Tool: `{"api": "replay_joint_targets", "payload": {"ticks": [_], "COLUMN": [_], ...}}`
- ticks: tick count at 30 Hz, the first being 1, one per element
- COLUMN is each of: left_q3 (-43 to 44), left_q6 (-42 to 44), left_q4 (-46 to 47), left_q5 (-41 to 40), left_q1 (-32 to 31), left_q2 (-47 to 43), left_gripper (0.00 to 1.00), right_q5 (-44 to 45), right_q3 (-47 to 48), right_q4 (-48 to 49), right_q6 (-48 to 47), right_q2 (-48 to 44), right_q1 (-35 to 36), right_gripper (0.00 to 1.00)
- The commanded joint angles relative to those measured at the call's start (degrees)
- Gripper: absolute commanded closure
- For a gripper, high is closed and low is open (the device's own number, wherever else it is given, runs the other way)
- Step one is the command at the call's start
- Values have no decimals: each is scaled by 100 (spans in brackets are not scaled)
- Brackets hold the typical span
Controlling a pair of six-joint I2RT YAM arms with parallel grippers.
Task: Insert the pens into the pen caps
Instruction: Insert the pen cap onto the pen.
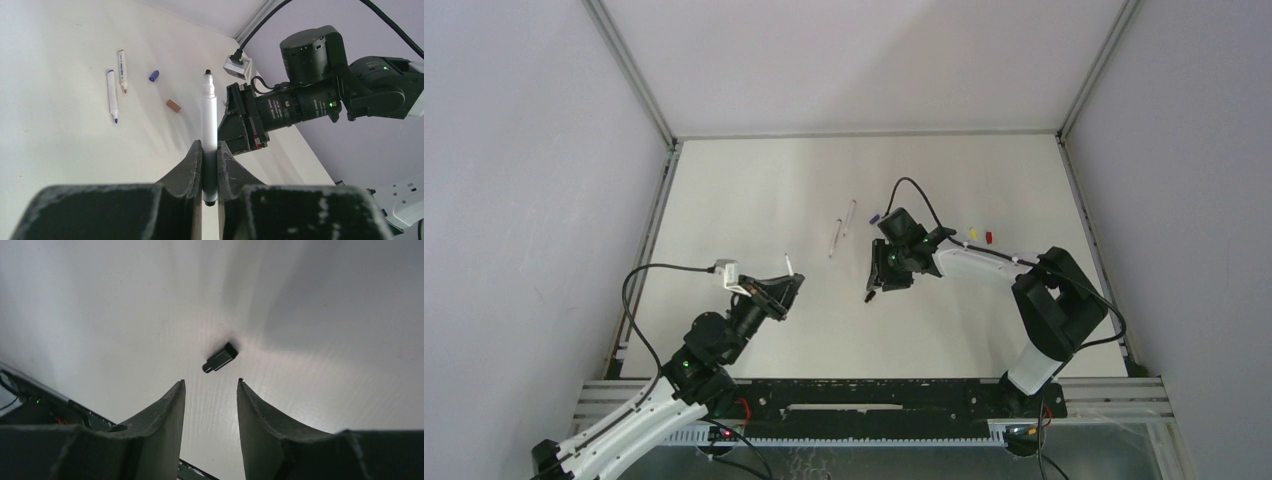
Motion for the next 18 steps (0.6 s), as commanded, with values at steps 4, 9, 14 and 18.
{"api": "replay_joint_targets", "payload": {"ticks": [4, 9, 14, 18], "left_q3": [-62, -31, -26, -11], "left_q6": [-113, -168, -174, -238], "left_q4": [233, 147, 206, 211], "left_q5": [-149, -129, -123, -87], "left_q1": [31, 25, 31, 35], "left_q2": [6, -15, -46, -38], "left_gripper": [100, 100, 100, 100], "right_q5": [451, 418, 500, 650], "right_q3": [188, 186, 313, 460], "right_q4": [-212, -185, -230, -269], "right_q6": [876, 1077, 1260, 1344], "right_q2": [146, 232, 416, 573], "right_q1": [143, 170, 192, 229], "right_gripper": [54, 51, 52, 55]}}
